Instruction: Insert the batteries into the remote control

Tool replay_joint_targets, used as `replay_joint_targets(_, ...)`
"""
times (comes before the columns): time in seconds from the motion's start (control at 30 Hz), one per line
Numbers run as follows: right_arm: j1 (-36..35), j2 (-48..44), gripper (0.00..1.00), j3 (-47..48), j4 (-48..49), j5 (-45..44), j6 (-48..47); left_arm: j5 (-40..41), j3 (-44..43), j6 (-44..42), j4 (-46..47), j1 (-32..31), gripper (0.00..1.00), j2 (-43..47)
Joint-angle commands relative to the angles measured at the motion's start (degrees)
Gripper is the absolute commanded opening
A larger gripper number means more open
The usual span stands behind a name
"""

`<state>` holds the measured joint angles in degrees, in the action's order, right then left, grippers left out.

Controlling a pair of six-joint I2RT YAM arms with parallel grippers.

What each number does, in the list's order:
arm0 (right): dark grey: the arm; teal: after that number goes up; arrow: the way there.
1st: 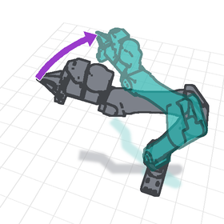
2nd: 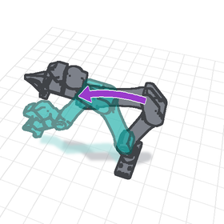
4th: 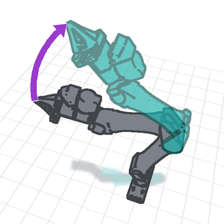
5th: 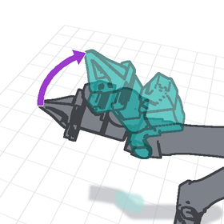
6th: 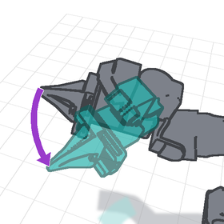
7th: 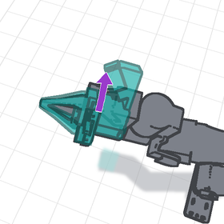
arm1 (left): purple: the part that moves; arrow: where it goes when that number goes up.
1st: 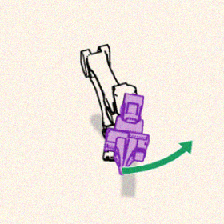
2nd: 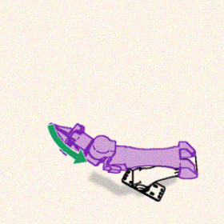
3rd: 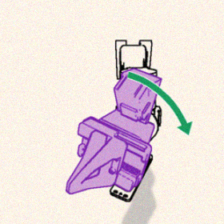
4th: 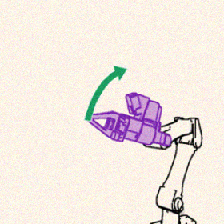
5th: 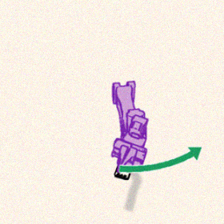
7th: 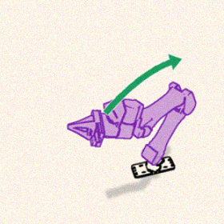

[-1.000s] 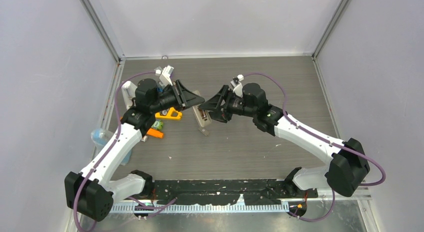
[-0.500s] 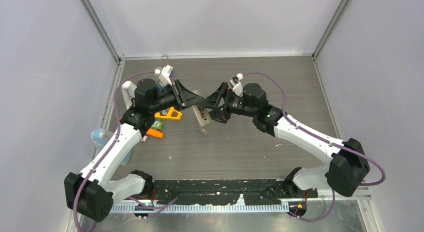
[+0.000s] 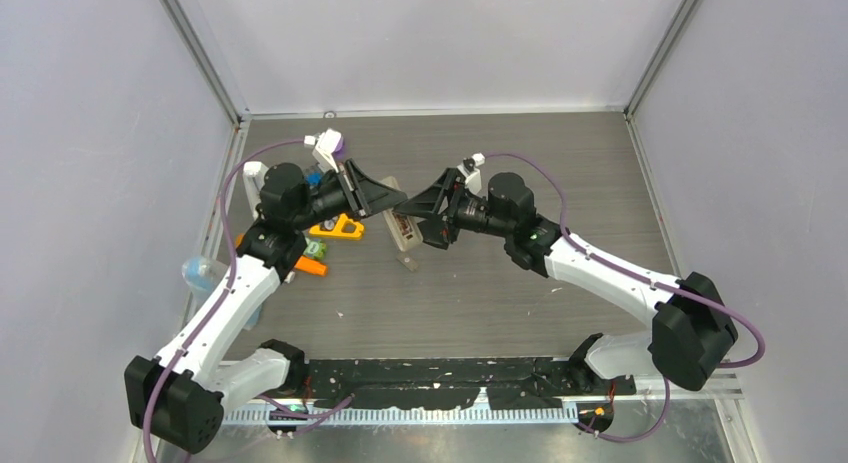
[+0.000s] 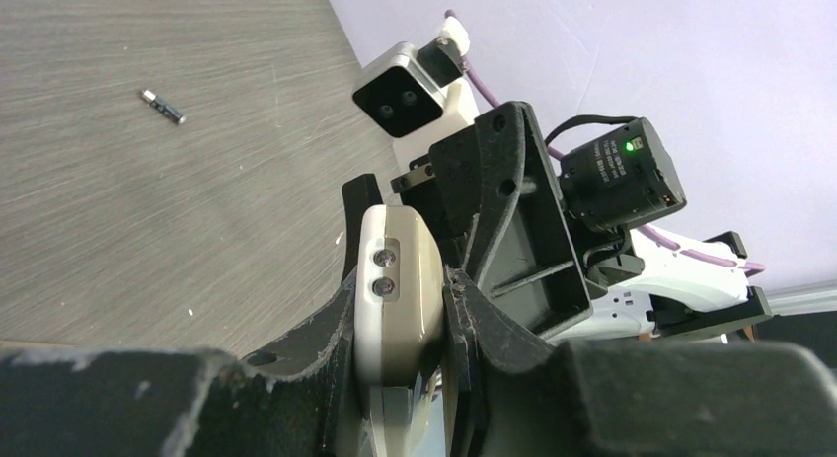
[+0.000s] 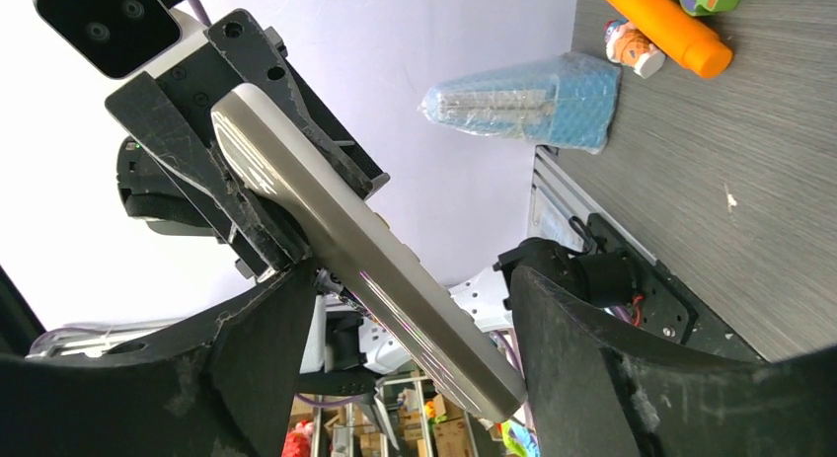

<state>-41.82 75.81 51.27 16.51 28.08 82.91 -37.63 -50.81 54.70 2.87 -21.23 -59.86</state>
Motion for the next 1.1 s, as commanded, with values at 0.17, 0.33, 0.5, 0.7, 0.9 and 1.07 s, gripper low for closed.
replay_joint_targets(0.17,-0.1,0.6,0.71,-1.8,10.2,2.0,5.5,-1.9,1.1,-2.1,5.9,0.1,0.0,2.6)
replay_joint_targets(0.33,-0.1,0.6,0.62,-2.3,11.1,2.4,4.9,-1.3,0.7,-1.5,6.2,0.1,0.0,2.6)
replay_joint_targets(0.5,-0.1,0.5,0.57,-2.1,10.2,3.0,3.4,-1.0,0.1,0.0,6.5,0.0,0.0,2.3)
replay_joint_targets(0.7,-0.1,0.1,0.49,-2.0,6.5,2.9,0.6,-0.4,-1.1,2.4,4.5,0.0,0.0,1.8)
replay_joint_targets(0.9,0.0,-0.3,0.4,2.1,-5.5,0.8,-6.7,-0.9,-1.6,8.7,4.7,0.1,0.0,0.6)
replay_joint_targets(1.07,0.1,-1.3,0.37,4.4,-12.4,-2.2,-12.5,-2.2,-1.9,13.9,5.6,0.8,0.0,-0.2)
